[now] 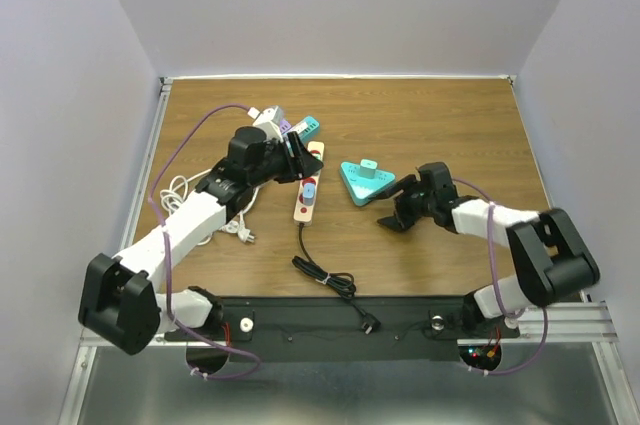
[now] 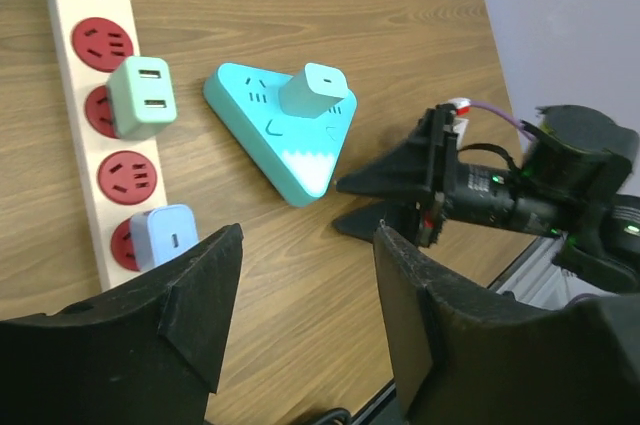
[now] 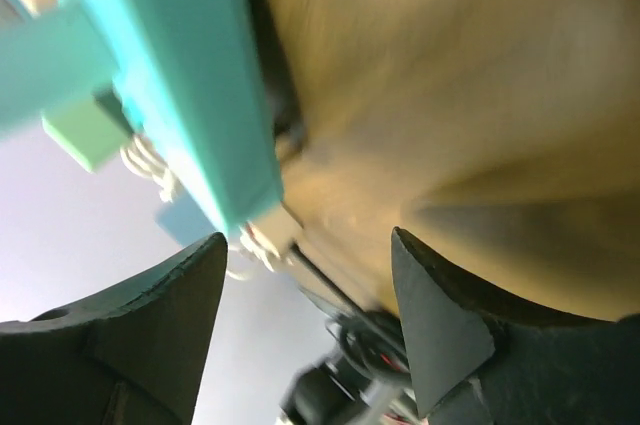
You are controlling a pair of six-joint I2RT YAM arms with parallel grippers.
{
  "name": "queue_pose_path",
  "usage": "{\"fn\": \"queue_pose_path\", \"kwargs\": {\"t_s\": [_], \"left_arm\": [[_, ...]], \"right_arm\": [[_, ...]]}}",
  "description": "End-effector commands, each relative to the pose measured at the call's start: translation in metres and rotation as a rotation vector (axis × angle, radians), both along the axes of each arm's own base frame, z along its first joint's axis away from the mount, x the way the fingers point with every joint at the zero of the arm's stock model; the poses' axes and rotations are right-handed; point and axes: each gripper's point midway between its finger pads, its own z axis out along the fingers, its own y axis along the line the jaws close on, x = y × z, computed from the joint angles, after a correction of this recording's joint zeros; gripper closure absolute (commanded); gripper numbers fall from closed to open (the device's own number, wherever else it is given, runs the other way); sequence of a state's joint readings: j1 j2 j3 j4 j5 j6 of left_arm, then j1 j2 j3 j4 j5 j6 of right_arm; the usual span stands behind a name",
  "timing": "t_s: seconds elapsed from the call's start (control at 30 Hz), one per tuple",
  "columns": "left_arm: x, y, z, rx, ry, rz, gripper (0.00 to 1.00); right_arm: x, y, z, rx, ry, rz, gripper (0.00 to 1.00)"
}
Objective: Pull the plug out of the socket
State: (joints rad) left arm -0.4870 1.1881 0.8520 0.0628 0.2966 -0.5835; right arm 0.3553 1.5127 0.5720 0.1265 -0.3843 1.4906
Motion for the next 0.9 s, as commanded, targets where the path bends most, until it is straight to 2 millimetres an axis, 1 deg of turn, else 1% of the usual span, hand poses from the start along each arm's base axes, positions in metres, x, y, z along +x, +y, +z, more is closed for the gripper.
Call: {"fn": "queue_pose_path", "kwargs": {"t_s": [0.0,0.03,0.07,0.1,0.13,0.17,0.2,0.23,0.27,0.3,0.33,0.37,0.4,0.43,0.47,0.5,0.53,0.57,0.6,0.63,0.67,0.7,0.73,0.8,0.83,0.87], "left_arm": [[0.016,-0.019,0.032,-0.015,-0.089,-0.009,0.40],[0.018,-0.024,0.032,-0.013,-0.087,-0.015,0.43],[0.022,-0.028,0.024,-0.002,-0.066,-0.022,0.51],[0.026,-0.033,0.032,-0.008,-0.078,-0.028,0.55],[0.027,-0.040,0.032,-0.007,-0.075,-0.045,0.61],[0.036,-0.046,0.029,0.005,-0.066,-0.051,0.72],[0.039,-0.051,0.028,0.011,-0.056,-0.057,0.80],[0.041,-0.054,0.021,0.029,-0.024,-0.061,0.88],[0.048,-0.060,0.006,0.052,0.020,-0.065,0.96],[0.055,-0.067,0.017,0.044,0.007,-0.066,1.00],[0.059,-0.073,0.018,0.048,0.001,-0.077,1.00],[0.061,-0.076,0.000,0.086,0.042,-0.079,1.00],[0.066,-0.082,0.004,0.095,0.026,-0.084,1.00],[0.072,-0.082,-0.003,0.114,0.037,-0.064,1.00],[0.079,-0.082,-0.021,0.144,0.072,-0.047,1.00],[0.087,-0.084,-0.018,0.147,0.066,-0.032,1.00],[0.092,-0.084,-0.024,0.156,0.078,-0.022,1.00],[0.094,-0.087,-0.038,0.171,0.104,-0.027,1.00],[0.098,-0.091,-0.037,0.165,0.102,-0.035,1.00],[0.099,-0.095,-0.040,0.163,0.111,-0.047,1.00],[0.101,-0.104,-0.043,0.154,0.126,-0.079,1.00],[0.101,-0.107,-0.045,0.154,0.137,-0.094,1.00],[0.101,-0.111,-0.045,0.155,0.144,-0.110,1.00],[0.099,-0.112,-0.047,0.164,0.154,-0.124,1.00],[0.098,-0.109,-0.043,0.163,0.143,-0.116,1.00],[0.096,-0.108,-0.044,0.165,0.148,-0.117,1.00]], "right_arm": [[-0.026,-0.006,0.028,-0.083,-0.046,0.125,0.29],[-0.024,-0.008,0.049,-0.096,-0.105,0.134,0.30],[-0.015,-0.010,0.072,-0.135,-0.183,0.157,0.31],[-0.015,-0.022,0.074,-0.218,-0.175,0.141,0.31],[-0.011,-0.028,0.086,-0.262,-0.210,0.143,0.31],[0.001,-0.032,0.111,-0.320,-0.300,0.164,0.32],[0.009,-0.041,0.116,-0.387,-0.327,0.155,0.33],[0.012,-0.046,0.116,-0.437,-0.336,0.175,0.35],[0.019,-0.050,0.122,-0.499,-0.384,0.212,0.50],[0.033,-0.056,0.136,-0.555,-0.427,0.197,0.64],[0.043,-0.059,0.143,-0.592,-0.453,0.200,0.75],[0.050,-0.061,0.147,-0.642,-0.490,0.239,0.99],[0.069,-0.065,0.155,-0.699,-0.504,0.224,1.00],[0.076,-0.067,0.158,-0.727,-0.513,0.227,1.00],[0.081,-0.069,0.156,-0.754,-0.514,0.242,1.00],[0.090,-0.074,0.155,-0.793,-0.510,0.224,0.99],[0.099,-0.077,0.165,-0.818,-0.525,0.196,1.00],[0.105,-0.078,0.171,-0.842,-0.547,0.208,1.00],[0.114,-0.072,0.177,-0.834,-0.570,0.241,1.00],[0.117,-0.069,0.179,-0.838,-0.582,0.272,1.00],[0.119,-0.067,0.177,-0.845,-0.585,0.302,1.00],[0.121,-0.065,0.173,-0.839,-0.573,0.321,1.00],[0.121,-0.063,0.163,-0.839,-0.549,0.349,1.00],[0.121,-0.057,0.155,-0.823,-0.548,0.406,1.00],[0.121,-0.056,0.143,-0.828,-0.537,0.447,1.00],[0.122,-0.056,0.138,-0.831,-0.531,0.465,1.00]]}}
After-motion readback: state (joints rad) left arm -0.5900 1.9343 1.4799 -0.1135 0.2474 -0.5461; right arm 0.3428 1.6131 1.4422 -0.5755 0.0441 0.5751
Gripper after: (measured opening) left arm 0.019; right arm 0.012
